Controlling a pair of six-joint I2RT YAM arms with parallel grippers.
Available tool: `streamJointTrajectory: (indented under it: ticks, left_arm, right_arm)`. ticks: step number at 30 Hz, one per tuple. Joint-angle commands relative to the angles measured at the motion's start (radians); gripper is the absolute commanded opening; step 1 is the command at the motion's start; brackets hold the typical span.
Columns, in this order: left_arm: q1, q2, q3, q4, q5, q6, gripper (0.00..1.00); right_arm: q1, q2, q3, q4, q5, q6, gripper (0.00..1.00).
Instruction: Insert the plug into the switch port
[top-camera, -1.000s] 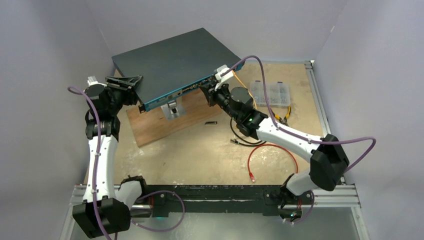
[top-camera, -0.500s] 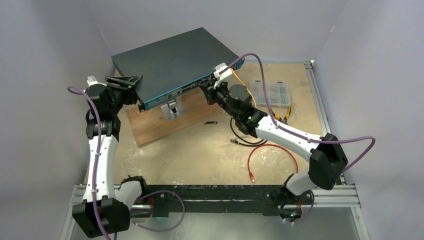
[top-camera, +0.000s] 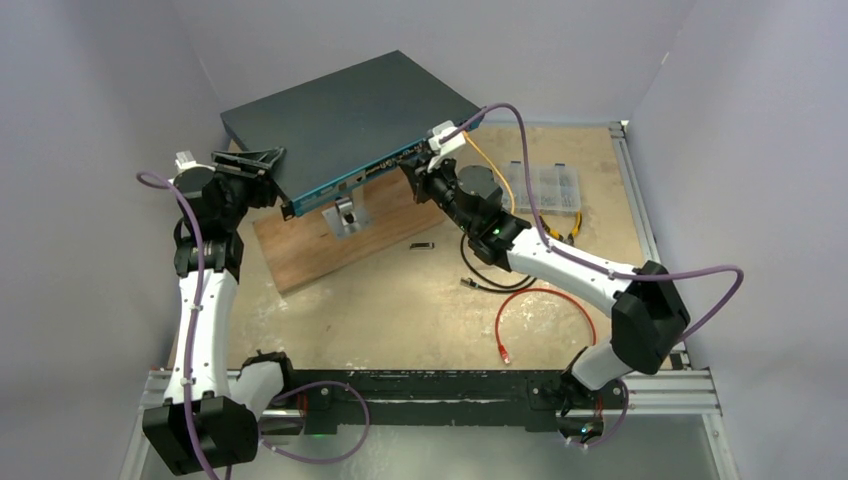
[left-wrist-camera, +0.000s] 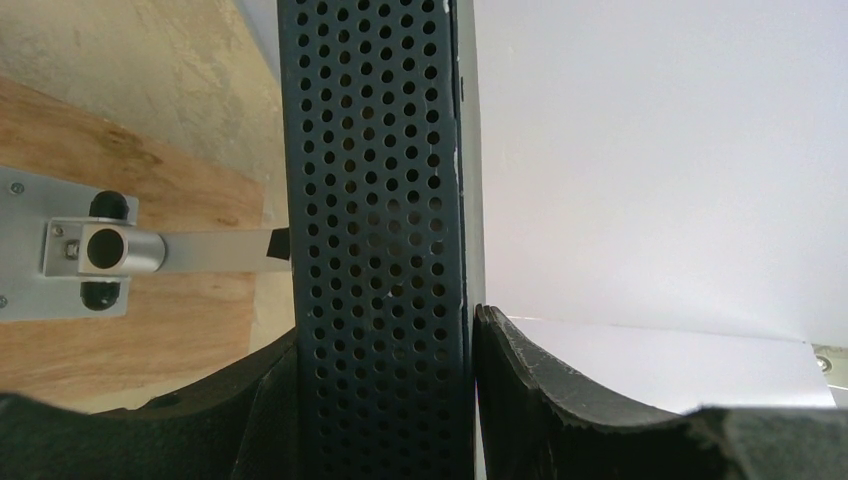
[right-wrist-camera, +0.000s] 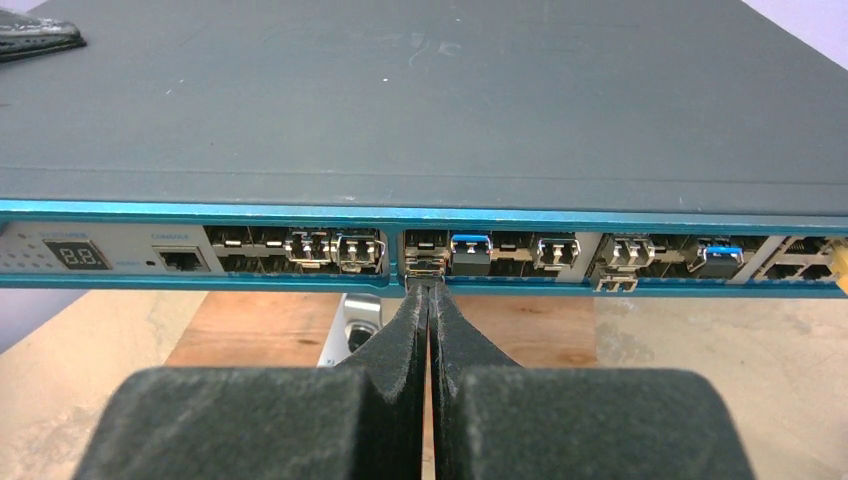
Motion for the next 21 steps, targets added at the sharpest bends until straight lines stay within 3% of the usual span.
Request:
streamJointTrajectory:
  ticks: [1, 15, 21]
  left_arm:
    - [-0.049, -0.05, 0.018, -0.047, 0.193, 0.08, 0.0]
    - [-0.053, -0.063, 0.02, -0.067, 0.187, 0.083, 0.0]
    - [-0.052, -0.063, 0.017, -0.069, 0.178, 0.081, 0.0]
  right_arm:
    - [0.013, 0.153, 0.071, 0.132, -0.126, 0.034, 0.0]
    - [0.013, 0.12, -0.011, 0.17, -0.131, 0.036, 0.0]
    - [0.012, 0.031, -0.113, 0.194, -0.041, 0.039, 0.0]
